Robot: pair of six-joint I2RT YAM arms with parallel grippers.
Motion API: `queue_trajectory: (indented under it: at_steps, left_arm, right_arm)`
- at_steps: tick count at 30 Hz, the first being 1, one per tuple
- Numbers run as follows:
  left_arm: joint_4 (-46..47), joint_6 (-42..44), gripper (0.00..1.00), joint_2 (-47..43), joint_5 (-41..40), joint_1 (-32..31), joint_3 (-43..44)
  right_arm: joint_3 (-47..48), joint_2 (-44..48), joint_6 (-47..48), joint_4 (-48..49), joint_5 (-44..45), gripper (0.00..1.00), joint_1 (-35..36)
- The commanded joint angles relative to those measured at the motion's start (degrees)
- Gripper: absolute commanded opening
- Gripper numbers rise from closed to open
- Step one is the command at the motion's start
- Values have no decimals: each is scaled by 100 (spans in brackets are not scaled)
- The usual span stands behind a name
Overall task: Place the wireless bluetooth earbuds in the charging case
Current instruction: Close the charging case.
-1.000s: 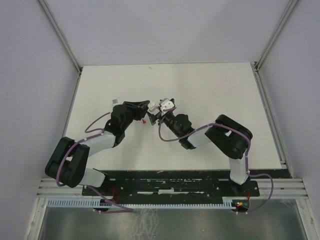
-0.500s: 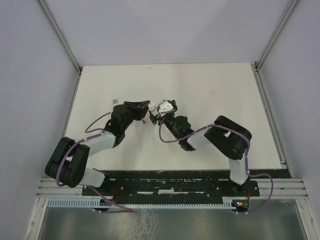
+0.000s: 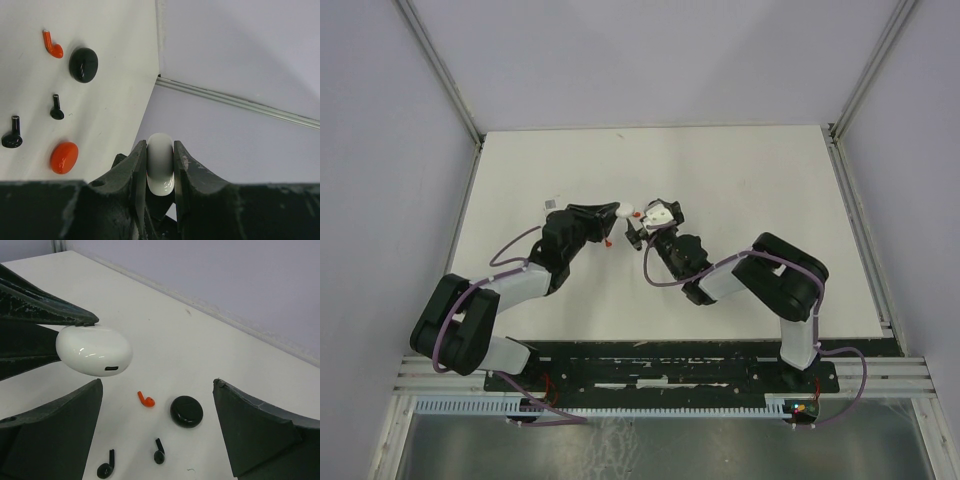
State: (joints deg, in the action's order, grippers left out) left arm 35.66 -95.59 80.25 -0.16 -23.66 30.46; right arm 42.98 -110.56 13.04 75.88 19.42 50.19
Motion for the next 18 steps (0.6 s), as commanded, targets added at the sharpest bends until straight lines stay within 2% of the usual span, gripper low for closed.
queue_trajectory:
  at_steps: [1, 4, 7, 8, 10, 12, 13, 14, 18]
  left_arm:
    - [161, 111, 3, -32, -152, -15, -47]
    - [149, 176, 3, -36, -257, -7, -79]
    - [-30, 504, 3, -52, -404, 76, 8]
    - [-159, 647, 3, -57, -439, 137, 76]
    - [-234, 938, 3, 4, -500, 267, 198]
    - [-272, 1142, 3, 129, -507, 403, 285]
    - [-137, 1224, 3, 233, -481, 472, 297]
    - [-25, 1310, 3, 338, -464, 522, 332]
    - [237, 1823, 3, 905, -417, 679, 647]
  right_arm:
    - [-59, 308, 76, 383, 171, 99, -10]
    - [-123, 454, 31, 212, 334, 99, -10]
    - [-171, 942, -478, -649, 1255, 99, -10]
    - [-94, 1207, -846, -1327, 1604, 99, -15]
    - [329, 1815, -1378, -3395, 1918, 99, -58]
    - [1022, 2077, -1900, -5528, 1767, 100, -154]
    - [1288, 2124, -2042, -6294, 1648, 100, -191]
    - [1431, 2153, -2065, -6709, 1535, 100, -209]
    - [1518, 2291, -2261, -7253, 1221, 100, -393]
